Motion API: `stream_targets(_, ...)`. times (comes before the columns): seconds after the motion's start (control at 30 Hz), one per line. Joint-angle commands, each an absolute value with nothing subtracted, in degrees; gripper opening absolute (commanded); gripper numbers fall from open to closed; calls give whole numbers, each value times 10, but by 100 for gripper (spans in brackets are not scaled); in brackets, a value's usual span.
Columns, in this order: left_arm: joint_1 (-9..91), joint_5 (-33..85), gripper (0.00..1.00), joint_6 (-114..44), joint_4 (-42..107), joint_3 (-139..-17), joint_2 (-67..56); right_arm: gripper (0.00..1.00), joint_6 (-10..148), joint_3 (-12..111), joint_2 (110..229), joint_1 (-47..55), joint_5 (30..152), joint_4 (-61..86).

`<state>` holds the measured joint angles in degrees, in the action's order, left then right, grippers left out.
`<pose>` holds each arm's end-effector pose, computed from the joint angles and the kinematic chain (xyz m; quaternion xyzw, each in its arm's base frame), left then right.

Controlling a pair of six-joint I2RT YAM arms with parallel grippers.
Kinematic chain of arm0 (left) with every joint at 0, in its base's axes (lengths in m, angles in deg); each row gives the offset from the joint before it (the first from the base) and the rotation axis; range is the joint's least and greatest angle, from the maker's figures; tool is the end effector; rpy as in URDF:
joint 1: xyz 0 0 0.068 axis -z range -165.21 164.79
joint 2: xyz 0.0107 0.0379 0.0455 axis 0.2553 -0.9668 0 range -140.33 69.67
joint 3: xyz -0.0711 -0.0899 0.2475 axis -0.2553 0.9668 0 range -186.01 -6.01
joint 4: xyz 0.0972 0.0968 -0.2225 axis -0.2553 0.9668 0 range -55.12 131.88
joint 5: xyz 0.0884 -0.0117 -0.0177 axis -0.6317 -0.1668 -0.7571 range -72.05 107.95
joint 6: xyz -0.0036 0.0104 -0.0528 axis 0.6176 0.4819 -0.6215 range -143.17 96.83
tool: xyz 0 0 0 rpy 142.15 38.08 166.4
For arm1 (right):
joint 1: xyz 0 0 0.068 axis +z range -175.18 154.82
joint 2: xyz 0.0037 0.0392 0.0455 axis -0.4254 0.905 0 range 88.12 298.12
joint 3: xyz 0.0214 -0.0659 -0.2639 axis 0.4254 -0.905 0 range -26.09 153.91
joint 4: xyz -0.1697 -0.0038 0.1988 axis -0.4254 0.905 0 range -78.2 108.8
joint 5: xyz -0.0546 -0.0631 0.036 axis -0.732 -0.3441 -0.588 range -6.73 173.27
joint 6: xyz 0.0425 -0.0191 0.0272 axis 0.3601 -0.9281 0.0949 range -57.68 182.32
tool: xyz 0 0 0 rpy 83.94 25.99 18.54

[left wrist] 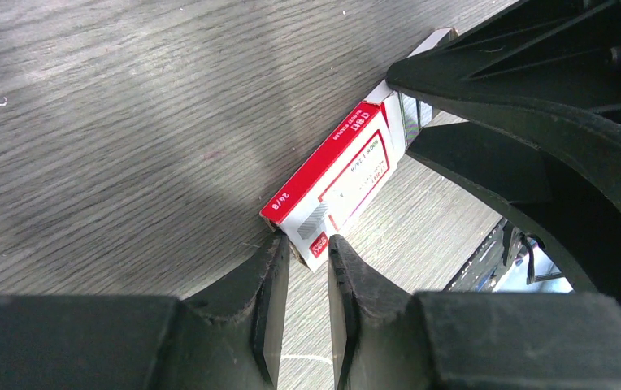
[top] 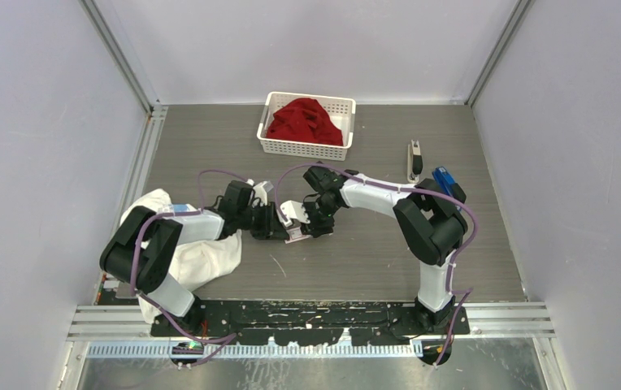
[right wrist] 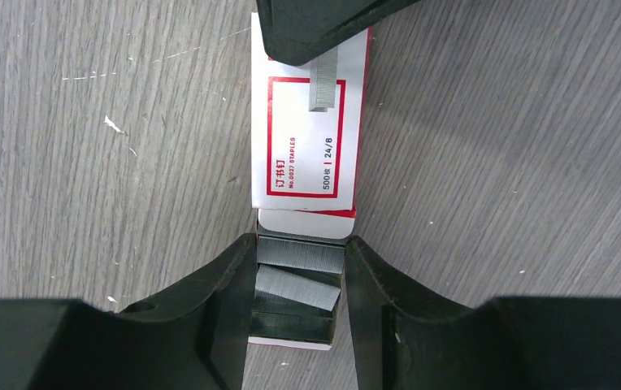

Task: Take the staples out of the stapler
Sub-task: Close the staple box at the center of the board.

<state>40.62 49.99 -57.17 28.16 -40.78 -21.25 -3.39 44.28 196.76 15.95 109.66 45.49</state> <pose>0.2423 -0.1382 0.1282 0.0312 0.9061 -0.3906 0.1598 0.2658 0.2531 0.1584 -0.7935 0.5443 0.1878 0.1972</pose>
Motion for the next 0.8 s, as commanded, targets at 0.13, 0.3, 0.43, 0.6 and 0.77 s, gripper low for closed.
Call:
stream_targets(0.13, 412, 487, 26, -549, 328, -414, -231, 37, -72, 432, 2008, 166, 1055, 511)
stream_targets(0.3, 412, 486, 26, -548, 331, -417, -231, 36, -74, 436, 2013, 173, 1054, 514)
stream_targets(0.43, 412, 487, 26, -547, 333, -418, -234, 36, -79, 439, 2015, 173, 1053, 519)
stream_targets(0.6, 412, 487, 26, -543, 339, -421, -233, 36, -82, 444, 2018, 173, 1050, 525)
stream_targets(0.77, 412, 488, 26, -540, 342, -422, -233, 36, -91, 450, 2025, 173, 1047, 533)
